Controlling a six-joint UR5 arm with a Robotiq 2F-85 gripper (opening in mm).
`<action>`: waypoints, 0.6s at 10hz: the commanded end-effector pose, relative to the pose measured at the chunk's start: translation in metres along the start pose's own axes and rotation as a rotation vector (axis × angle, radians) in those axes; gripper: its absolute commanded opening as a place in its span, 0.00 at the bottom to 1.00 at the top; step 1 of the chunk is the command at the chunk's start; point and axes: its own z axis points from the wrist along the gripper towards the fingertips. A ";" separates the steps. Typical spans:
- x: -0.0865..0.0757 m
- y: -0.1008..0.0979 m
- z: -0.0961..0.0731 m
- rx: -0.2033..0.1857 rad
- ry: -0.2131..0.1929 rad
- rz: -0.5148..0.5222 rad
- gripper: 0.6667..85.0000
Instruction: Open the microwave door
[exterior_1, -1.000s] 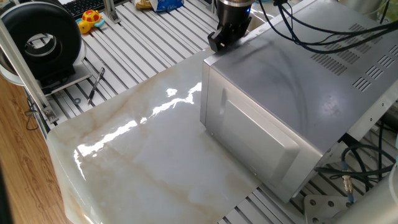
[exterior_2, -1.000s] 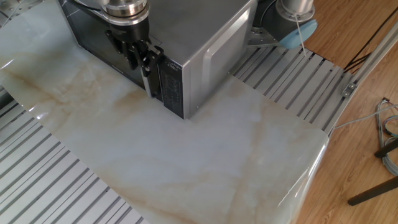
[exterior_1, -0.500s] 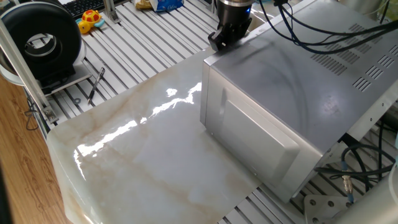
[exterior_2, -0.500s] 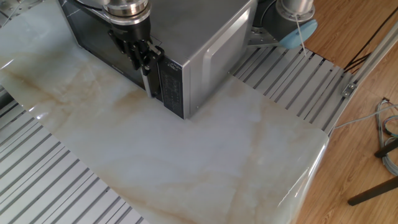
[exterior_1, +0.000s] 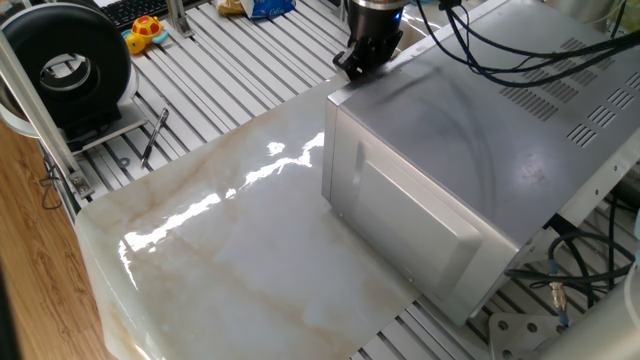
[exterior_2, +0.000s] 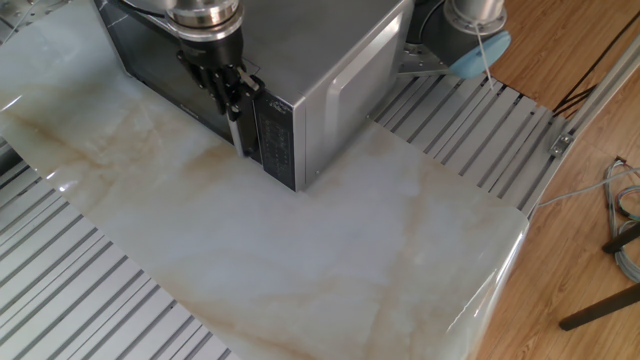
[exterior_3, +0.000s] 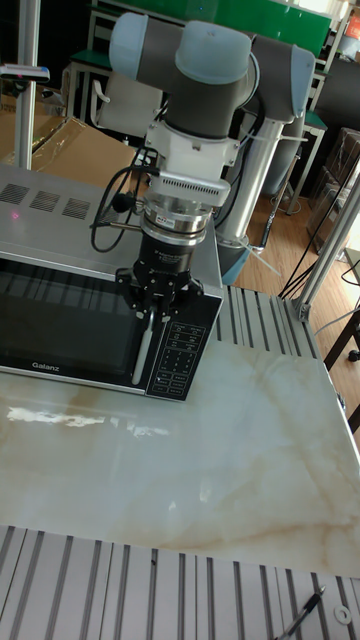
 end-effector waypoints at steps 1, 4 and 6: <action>-0.012 0.020 0.001 -0.090 -0.013 0.003 0.02; -0.018 0.004 -0.004 -0.142 -0.031 -0.035 0.02; -0.022 0.011 -0.003 -0.136 -0.030 -0.023 0.02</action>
